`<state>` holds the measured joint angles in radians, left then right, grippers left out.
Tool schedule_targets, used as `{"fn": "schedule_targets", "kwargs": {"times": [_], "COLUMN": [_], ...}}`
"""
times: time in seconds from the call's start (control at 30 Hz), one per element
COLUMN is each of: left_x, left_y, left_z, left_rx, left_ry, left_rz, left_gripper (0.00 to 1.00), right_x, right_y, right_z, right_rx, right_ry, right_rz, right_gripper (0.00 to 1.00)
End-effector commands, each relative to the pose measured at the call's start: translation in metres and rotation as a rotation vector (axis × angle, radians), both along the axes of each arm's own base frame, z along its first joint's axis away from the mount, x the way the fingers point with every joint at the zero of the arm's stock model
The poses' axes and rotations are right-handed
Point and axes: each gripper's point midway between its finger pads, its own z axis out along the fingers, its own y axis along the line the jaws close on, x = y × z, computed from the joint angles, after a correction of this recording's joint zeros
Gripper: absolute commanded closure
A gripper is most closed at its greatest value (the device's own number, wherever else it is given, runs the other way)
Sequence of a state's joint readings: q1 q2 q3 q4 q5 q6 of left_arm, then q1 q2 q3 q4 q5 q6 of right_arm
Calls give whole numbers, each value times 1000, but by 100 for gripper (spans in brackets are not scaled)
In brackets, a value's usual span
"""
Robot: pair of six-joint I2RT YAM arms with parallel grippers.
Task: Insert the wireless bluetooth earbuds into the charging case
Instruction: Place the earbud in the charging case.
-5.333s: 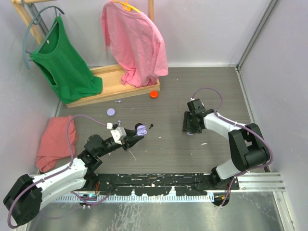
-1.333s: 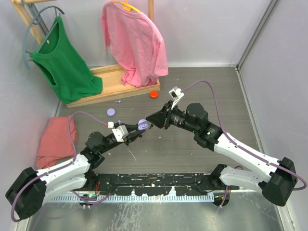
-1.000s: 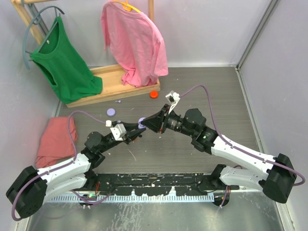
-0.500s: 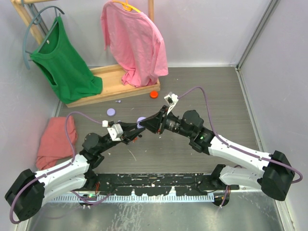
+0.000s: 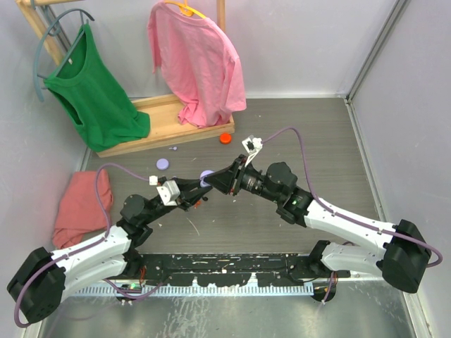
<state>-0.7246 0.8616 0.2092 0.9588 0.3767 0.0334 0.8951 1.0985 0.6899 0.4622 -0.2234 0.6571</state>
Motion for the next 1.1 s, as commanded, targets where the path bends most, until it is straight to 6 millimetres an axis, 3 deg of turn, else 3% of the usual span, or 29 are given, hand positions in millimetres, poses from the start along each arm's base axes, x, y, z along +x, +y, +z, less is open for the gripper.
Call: {"fn": "schedule_targets", "kwargs": {"times": [0.0, 0.4, 0.73, 1.07], "left_x": [-6, -4, 5, 1], "left_y": [9, 7, 4, 1], "left_z": [49, 46, 35, 33], "left_rx": [-127, -124, -104, -106], "left_ry": [-123, -110, -72, -68], "left_rz": [17, 12, 31, 9], "left_gripper": [100, 100, 100, 100], "right_x": [11, 20, 22, 24], "right_y": [-8, -16, -13, -14], "right_z": [4, -11, -16, -19], "right_rx": [25, -40, -94, -133], "right_ry": [30, 96, 104, 91], "right_rz": [-90, -165, -174, -195], "right_gripper": [90, 84, 77, 71]}}
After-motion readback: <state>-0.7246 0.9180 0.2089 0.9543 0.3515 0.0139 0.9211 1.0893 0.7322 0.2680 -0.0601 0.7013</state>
